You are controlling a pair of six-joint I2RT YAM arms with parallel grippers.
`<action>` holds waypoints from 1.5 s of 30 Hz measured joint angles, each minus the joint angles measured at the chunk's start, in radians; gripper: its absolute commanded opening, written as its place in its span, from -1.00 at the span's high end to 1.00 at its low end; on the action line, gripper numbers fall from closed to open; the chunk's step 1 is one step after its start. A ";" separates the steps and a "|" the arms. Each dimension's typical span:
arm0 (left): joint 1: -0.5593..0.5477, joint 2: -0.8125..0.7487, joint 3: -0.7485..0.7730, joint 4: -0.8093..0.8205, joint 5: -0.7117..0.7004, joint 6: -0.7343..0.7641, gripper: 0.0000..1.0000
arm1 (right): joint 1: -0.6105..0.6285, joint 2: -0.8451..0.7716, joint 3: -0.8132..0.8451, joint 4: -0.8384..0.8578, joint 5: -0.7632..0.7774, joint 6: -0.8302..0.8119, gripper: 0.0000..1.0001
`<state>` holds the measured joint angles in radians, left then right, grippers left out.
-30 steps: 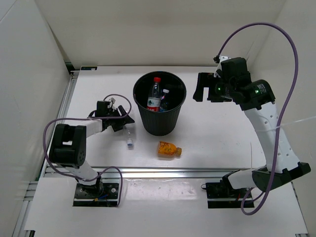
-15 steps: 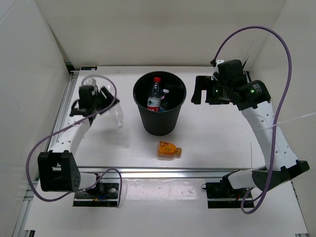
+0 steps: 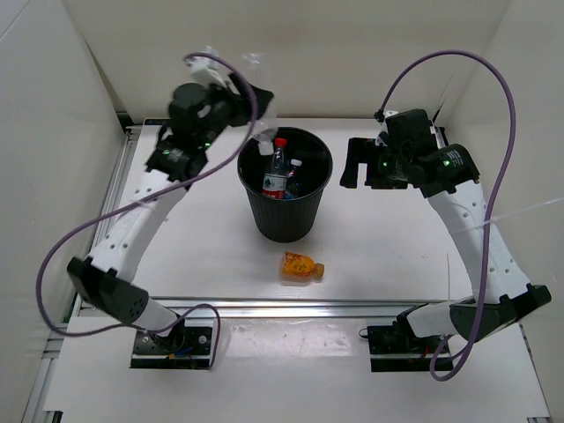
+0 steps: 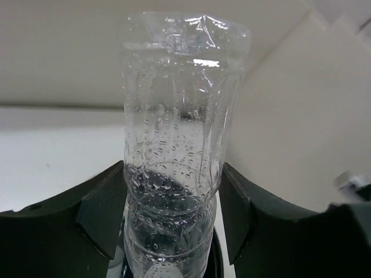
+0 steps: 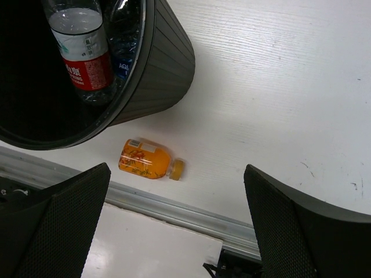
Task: Put the plastic bottles in the bin
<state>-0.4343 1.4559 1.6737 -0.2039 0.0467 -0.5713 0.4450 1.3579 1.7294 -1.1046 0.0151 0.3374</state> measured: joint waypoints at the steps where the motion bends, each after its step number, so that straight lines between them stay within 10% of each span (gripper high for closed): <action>1: -0.032 0.033 0.000 -0.006 -0.003 0.010 0.21 | 0.000 0.000 0.000 0.000 0.000 0.000 -1.00; 4: -0.119 0.115 -0.022 -0.034 -0.023 0.036 0.02 | -0.005 -0.002 0.000 0.000 -0.004 0.002 -1.00; 6: -0.169 0.144 -0.056 -0.063 -0.043 0.050 -0.99 | -0.012 -0.003 0.000 0.000 -0.004 0.005 -1.00; 13: -0.217 0.067 -0.090 -0.132 -0.167 0.108 -1.00 | -0.068 -0.065 -0.097 0.024 -0.040 0.072 -1.00; 22: -0.094 -0.399 -0.225 -0.085 -0.544 0.127 -1.00 | -0.171 -0.232 -0.507 0.152 -0.313 0.201 -1.00; 35: 0.125 -0.581 -0.555 -0.459 -0.648 -0.040 -1.00 | 0.166 -0.746 -1.235 0.704 -0.271 -0.125 -1.00; 45: 0.154 -0.596 -0.616 -0.612 -0.645 -0.101 -1.00 | 0.328 -0.521 -1.255 0.987 -0.259 -0.401 -1.00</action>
<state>-0.2802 0.8597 1.0573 -0.8158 -0.5980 -0.6720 0.7734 0.8371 0.4744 -0.1173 -0.2443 -0.0639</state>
